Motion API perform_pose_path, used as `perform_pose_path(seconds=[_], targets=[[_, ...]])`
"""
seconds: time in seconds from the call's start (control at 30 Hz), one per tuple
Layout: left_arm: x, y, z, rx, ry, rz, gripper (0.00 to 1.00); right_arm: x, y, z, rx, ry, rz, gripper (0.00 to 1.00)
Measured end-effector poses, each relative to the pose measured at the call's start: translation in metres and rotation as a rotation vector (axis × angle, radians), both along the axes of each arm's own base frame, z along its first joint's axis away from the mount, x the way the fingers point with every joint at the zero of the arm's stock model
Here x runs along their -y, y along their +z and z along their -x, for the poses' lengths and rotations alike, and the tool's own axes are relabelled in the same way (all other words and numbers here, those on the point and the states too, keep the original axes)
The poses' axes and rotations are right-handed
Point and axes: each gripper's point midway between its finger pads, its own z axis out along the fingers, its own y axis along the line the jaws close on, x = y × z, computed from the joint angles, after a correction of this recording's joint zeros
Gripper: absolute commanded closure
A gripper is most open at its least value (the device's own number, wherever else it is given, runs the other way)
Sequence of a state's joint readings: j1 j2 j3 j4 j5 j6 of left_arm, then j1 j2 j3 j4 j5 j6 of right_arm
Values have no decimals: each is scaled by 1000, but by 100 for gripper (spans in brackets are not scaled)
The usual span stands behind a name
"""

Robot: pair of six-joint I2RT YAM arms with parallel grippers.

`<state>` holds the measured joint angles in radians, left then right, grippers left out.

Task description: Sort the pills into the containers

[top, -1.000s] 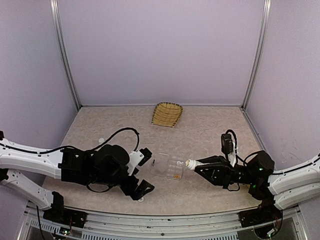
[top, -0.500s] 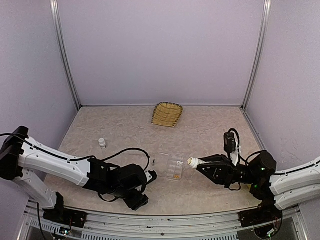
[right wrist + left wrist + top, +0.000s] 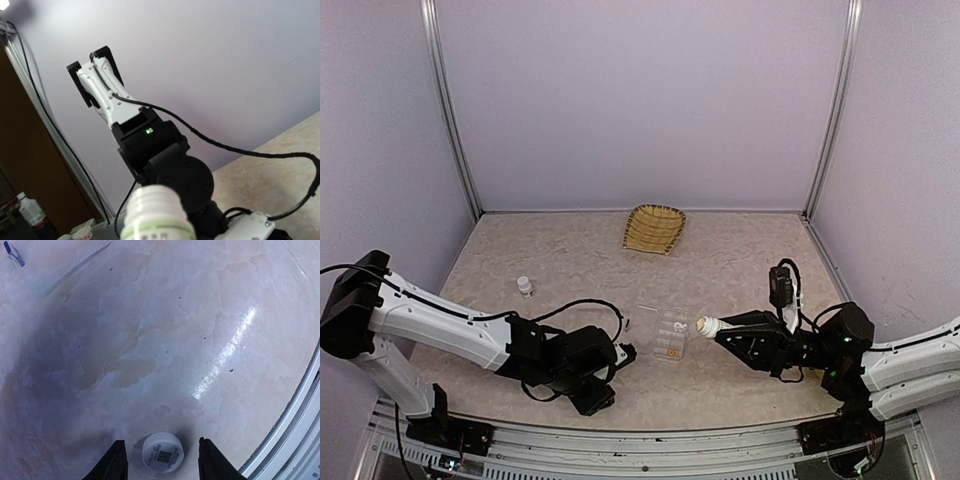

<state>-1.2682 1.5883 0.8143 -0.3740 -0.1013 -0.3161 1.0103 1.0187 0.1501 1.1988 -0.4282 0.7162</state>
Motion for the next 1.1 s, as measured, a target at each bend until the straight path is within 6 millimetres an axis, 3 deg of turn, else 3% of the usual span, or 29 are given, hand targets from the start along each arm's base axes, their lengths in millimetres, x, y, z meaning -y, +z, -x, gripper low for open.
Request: perform_pose_path(seconds=[0.73,1.1], targets=[[-5,-8,4,-20,-7,-34,68,0,-2,0,-3,-1,5,78],[-5,-8,3,-18,-10,-34,83,0,-3,0,-5,-1,7,78]])
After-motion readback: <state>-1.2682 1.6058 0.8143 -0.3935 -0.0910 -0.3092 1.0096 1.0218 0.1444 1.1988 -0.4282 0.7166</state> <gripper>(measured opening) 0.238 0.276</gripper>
